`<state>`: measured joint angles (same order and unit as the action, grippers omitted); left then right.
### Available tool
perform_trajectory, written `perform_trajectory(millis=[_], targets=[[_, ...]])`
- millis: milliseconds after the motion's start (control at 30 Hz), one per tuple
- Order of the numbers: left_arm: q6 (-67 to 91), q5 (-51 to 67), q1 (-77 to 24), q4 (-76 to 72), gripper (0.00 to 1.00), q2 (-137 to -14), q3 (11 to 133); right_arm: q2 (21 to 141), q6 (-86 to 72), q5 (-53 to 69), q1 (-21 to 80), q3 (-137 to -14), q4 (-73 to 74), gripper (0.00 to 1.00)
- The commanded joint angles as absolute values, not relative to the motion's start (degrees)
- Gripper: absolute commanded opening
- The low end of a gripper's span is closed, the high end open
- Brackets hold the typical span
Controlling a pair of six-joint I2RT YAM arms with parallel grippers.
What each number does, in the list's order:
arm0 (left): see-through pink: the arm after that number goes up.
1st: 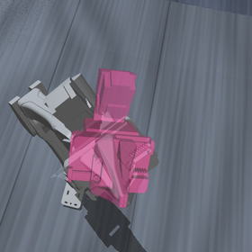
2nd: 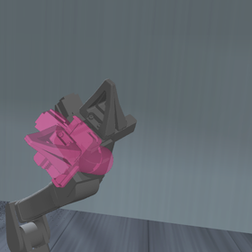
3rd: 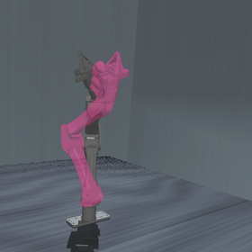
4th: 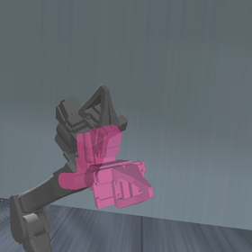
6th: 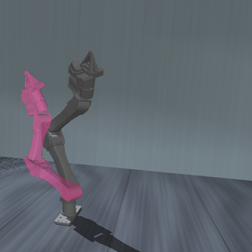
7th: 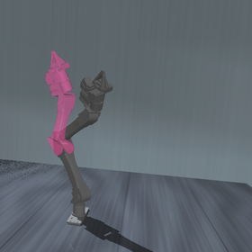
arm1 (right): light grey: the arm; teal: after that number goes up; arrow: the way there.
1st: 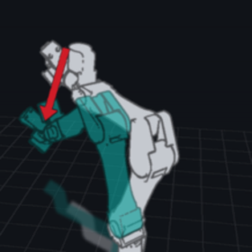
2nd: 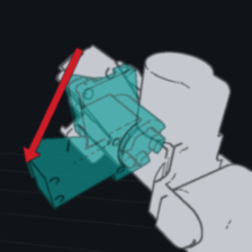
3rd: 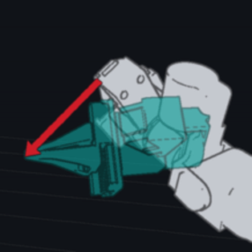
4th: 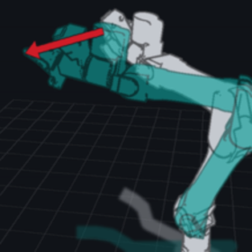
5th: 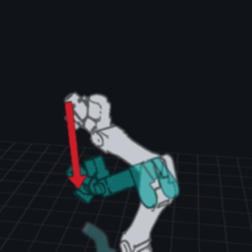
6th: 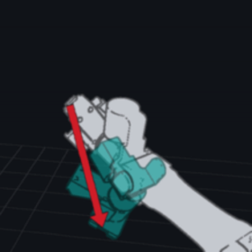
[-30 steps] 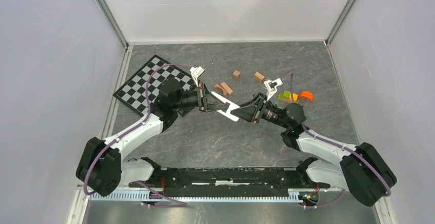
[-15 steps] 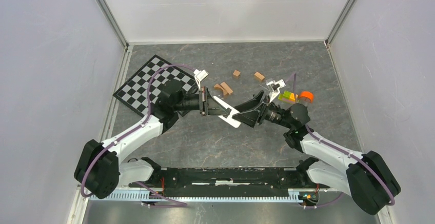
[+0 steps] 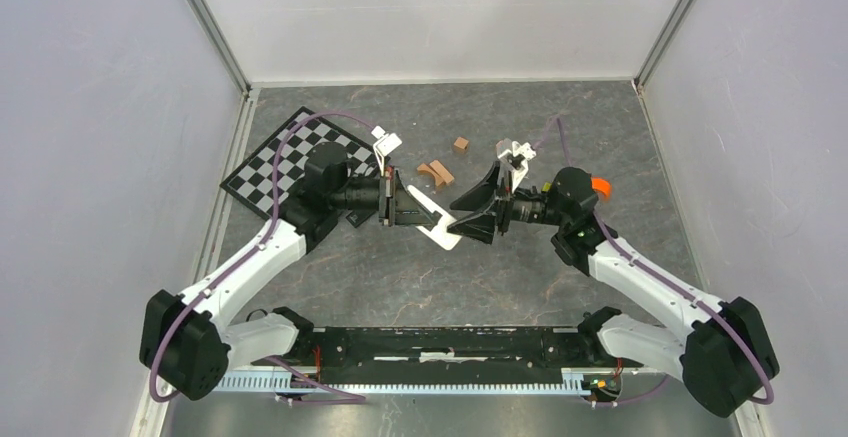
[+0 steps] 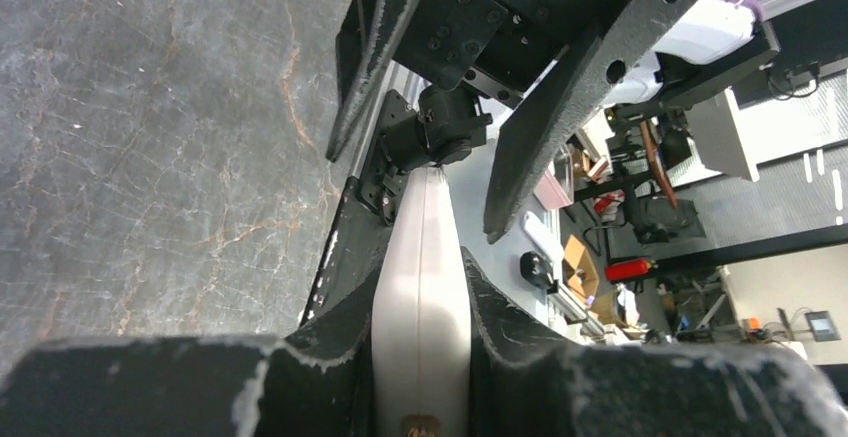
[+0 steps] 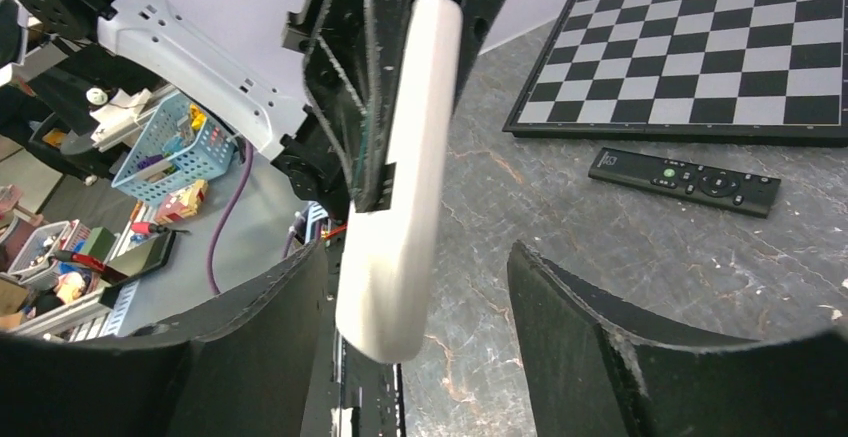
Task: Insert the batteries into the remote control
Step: Load the battery cover into the remote control, then place the remote control at the center of the board.
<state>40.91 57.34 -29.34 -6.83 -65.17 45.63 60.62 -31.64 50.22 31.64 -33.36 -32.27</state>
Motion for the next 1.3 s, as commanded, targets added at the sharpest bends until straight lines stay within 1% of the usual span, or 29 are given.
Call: perform_trajectory(millis=[0,67,133,300,467,700,800,833,933,967,1000,1100,1133,1200,1267], targets=[[27.91,59.91,-29.23,4.48,0.02,-63.69,51.38,63.38,-23.75,51.88,31.55,-38.15,-24.05,0.67],[22.54,59.38,-29.19,10.96,0.02,-63.53,53.93,64.61,-22.73,51.99,31.93,-39.29,-23.17,0.64],[20.66,59.17,-29.18,12.80,0.02,-62.98,54.73,65.65,-21.32,52.35,32.74,-40.41,-22.08,0.63],[20.19,59.76,-29.18,12.79,0.02,-62.22,54.78,68.57,-17.43,53.38,35.20,-42.88,-17.69,0.63],[19.69,60.23,-29.18,13.07,0.02,-61.36,54.42,70.59,-18.04,54.68,36.02,-43.33,-18.40,0.56],[19.03,60.37,-29.18,13.61,0.02,-60.99,54.40,73.59,-18.48,57.28,37.76,-44.88,-20.09,0.55],[18.82,60.59,-29.19,13.78,0.04,-60.74,54.32,75.17,-18.67,57.66,38.53,-45.81,-19.86,0.53],[18.76,60.86,-29.23,13.79,0.06,-60.65,54.32,75.63,-18.80,57.75,38.79,-46.11,-19.87,0.51],[18.54,60.84,-29.20,13.80,0.09,-60.02,54.05,76.71,-19.30,57.91,39.57,-46.82,-20.26,0.41],[18.54,60.64,-29.18,13.75,0.11,-59.79,53.90,77.04,-19.68,58.01,39.72,-46.93,-20.58,0.36],[18.54,60.64,-29.18,13.71,0.12,-59.68,53.88,77.36,-20.48,58.20,39.90,-46.95,-21.46,0.29],[18.63,60.17,-29.23,13.71,0.18,-59.36,53.71,78.10,-24.07,58.80,39.99,-46.11,-25.60,0.06],[18.71,60.05,-29.24,13.71,0.21,-59.24,53.57,78.28,-24.86,58.80,39.99,-45.83,-26.47,0.01],[18.72,59.47,-29.19,13.71,0.31,-58.85,53.27,78.27,-26.33,58.10,39.99,-45.45,-28.10,0.00],[18.61,57.84,-29.20,13.71,0.51,-58.32,52.94,77.78,-27.10,57.35,39.99,-45.15,-29.23,0.00]])
